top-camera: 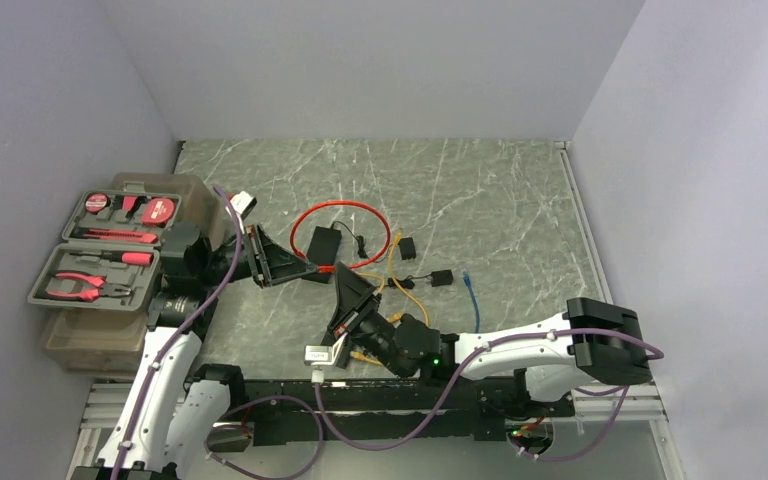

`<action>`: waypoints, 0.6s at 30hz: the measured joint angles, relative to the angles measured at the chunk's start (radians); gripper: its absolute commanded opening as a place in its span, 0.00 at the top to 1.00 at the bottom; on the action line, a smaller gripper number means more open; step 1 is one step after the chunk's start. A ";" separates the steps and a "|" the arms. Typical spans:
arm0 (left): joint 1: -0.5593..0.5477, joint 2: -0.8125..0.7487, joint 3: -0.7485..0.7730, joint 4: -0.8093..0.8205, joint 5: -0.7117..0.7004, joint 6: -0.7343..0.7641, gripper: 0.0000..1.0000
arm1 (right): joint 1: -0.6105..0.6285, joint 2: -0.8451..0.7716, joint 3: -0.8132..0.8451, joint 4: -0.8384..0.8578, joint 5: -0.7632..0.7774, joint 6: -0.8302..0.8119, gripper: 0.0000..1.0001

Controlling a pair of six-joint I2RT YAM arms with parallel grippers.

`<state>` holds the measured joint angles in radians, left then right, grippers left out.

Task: Insert the plug into the switch port
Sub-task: Pick up the connector from the center of the board.

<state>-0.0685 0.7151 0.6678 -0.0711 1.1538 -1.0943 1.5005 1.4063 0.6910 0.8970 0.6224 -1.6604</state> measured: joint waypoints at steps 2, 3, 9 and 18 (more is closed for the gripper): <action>0.000 0.000 0.000 -0.004 0.000 0.008 1.00 | 0.000 0.000 0.000 0.003 0.000 0.003 0.67; 0.000 0.000 0.000 -0.008 0.000 0.014 1.00 | 0.000 -0.001 0.000 0.001 -0.001 0.009 0.65; 0.000 0.018 0.000 -0.078 -0.009 0.105 1.00 | 0.000 -0.080 0.003 -0.174 -0.023 0.124 0.55; 0.000 0.119 0.061 -0.283 -0.066 0.345 1.00 | -0.003 -0.271 0.198 -0.700 -0.149 0.542 0.48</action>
<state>-0.0685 0.8337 0.7284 -0.3538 1.0882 -0.7494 1.4971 1.1351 0.8890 0.1967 0.4732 -1.1179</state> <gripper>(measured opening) 0.206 0.505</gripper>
